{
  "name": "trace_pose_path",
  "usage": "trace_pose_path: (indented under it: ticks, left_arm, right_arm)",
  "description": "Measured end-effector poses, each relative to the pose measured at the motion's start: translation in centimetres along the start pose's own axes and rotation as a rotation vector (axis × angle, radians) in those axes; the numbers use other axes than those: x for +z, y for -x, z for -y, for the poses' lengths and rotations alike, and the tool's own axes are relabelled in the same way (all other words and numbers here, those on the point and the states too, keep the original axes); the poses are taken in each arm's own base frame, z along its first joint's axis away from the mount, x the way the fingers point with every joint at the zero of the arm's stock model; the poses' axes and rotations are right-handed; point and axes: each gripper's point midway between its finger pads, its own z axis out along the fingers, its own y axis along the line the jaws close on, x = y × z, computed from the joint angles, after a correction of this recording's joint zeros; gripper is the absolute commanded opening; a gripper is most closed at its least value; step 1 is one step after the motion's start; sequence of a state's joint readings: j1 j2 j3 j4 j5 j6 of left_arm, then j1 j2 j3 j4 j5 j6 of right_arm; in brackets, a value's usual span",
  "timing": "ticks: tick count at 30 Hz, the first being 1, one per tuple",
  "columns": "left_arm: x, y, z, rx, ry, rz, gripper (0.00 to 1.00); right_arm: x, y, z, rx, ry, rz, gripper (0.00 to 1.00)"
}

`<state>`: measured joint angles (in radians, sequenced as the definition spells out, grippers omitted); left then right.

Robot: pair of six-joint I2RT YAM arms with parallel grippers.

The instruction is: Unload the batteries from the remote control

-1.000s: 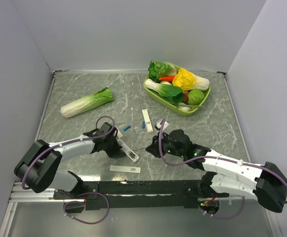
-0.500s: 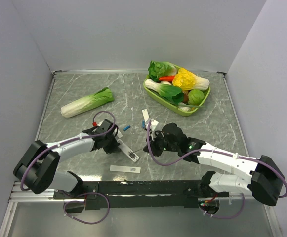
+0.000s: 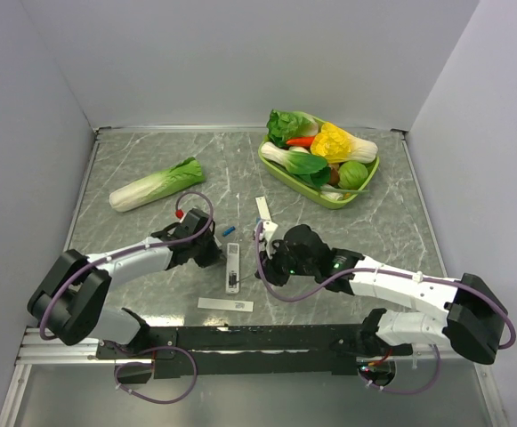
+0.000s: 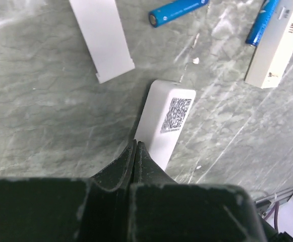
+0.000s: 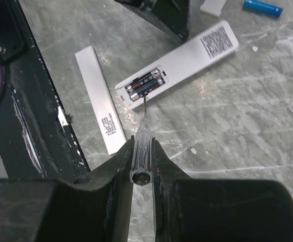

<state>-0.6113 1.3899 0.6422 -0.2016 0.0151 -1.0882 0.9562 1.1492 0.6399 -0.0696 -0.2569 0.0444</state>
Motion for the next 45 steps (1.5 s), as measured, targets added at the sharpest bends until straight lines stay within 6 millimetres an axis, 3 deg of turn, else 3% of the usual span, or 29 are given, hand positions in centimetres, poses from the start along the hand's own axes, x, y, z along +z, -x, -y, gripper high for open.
trace_pose_path:
  ticks: [14,19,25,34,39,42,45]
  left_arm:
    - [-1.3,-0.2,-1.1,0.039,0.035,-0.005,0.01]
    - [-1.4,-1.5,-1.1,0.054,-0.006,-0.058,0.01]
    - [-1.3,-4.2,-2.6,0.049,-0.035,-0.152,0.01]
    - [-1.6,-4.4,-2.5,0.051,-0.056,-0.155,0.01]
    - [-2.3,-3.4,-2.5,0.055,-0.046,-0.102,0.26]
    - [-3.2,-2.6,-1.6,0.054,-0.076,-0.066,0.34]
    - [-3.5,-2.1,-0.7,0.057,-0.098,-0.047,0.34]
  right_arm:
    - [0.5,2.8,-0.3,0.062,-0.079,0.021,0.0]
    - [1.0,2.2,-0.8,0.092,-0.091,-0.009,0.0]
    - [1.8,1.9,-1.3,0.11,-0.107,-0.058,0.0]
    - [2.1,2.0,-1.3,0.106,-0.141,-0.094,0.0]
    - [1.6,2.0,-0.9,0.102,-0.175,-0.112,0.0]
    - [1.5,2.7,-1.1,0.102,-0.181,-0.1,0.0]
    - [1.6,2.9,-1.4,0.107,-0.179,-0.099,0.0]
